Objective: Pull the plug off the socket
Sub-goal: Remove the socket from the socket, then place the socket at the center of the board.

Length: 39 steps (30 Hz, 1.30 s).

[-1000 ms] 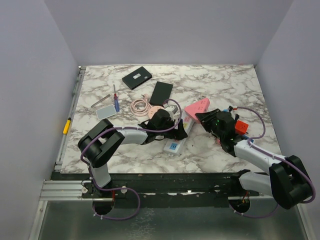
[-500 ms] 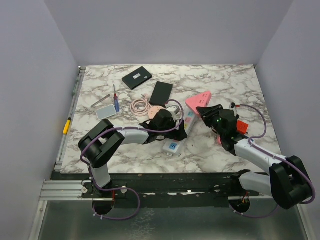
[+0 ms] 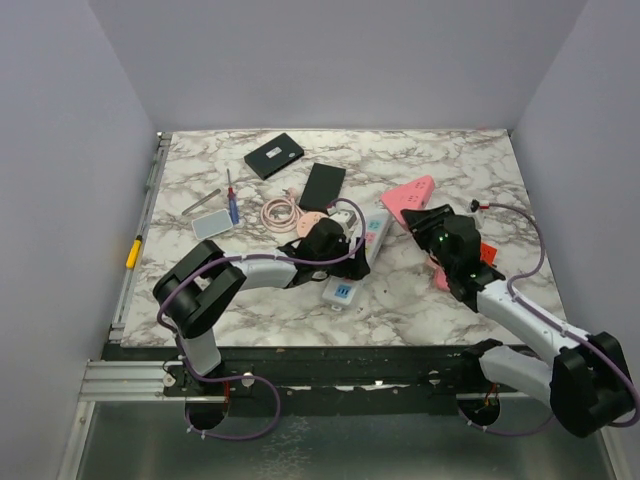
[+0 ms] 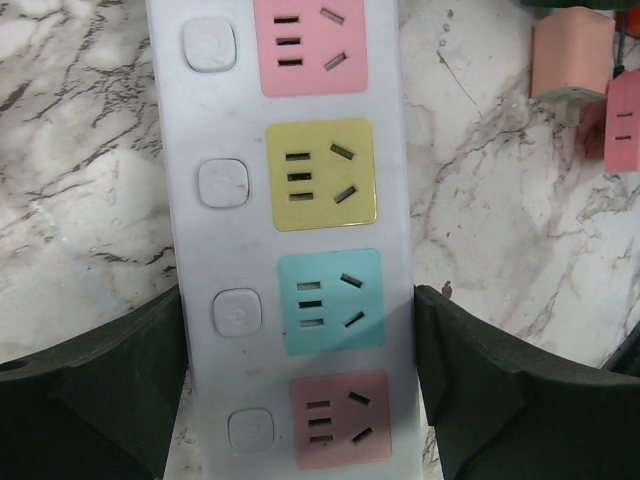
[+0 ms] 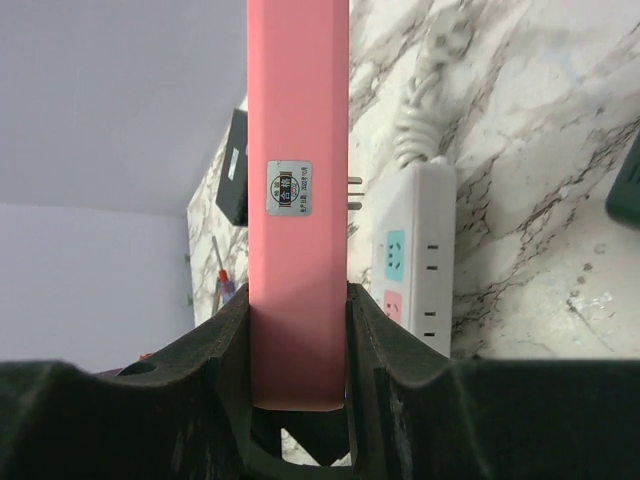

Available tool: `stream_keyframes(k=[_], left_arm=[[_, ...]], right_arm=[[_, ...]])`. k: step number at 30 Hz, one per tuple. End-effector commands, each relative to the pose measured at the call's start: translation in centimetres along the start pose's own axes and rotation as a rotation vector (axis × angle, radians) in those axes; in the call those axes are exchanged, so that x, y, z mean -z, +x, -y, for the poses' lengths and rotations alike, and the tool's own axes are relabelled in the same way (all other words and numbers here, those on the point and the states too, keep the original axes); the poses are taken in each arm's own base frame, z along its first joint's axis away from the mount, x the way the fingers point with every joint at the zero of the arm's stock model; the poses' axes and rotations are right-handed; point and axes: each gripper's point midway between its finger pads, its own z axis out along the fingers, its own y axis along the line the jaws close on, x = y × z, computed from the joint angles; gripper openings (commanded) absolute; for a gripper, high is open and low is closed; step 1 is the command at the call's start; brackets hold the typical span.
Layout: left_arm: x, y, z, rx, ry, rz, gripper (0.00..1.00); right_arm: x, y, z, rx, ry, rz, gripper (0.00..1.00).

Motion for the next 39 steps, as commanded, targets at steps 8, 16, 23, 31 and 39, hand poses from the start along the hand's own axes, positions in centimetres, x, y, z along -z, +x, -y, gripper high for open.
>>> stream_keyframes(k=[8,16,23,31,39], left_arm=[[1.8,5.1,-4.8,0.029,-0.204,-0.195,0.84],[2.8,2.3,-3.1,0.03,-0.157,-0.125,0.99],[4.3,-0.4,-3.2,0.05,-0.14,-0.051,0.99],[8.5,-6.0,-6.9,0.158,-0.142,0.095,0.99],[15.1,-11.3,-14.4,0.241,-0.257,0.211,0.99]], right_arm=[[3.1,-6.8,2.8,0.18,0.156,0.206,0.0],[2.8,-7.6,4.8,0.203,0.198,0.186,0.0],[1.3,-6.6,6.3,0.252,0.235,0.117,0.01],[0.7,-5.6,7.9,0.298,0.28,0.07,0.09],[0.5,-5.6,9.1,0.315,0.331,0.06,0.34]])
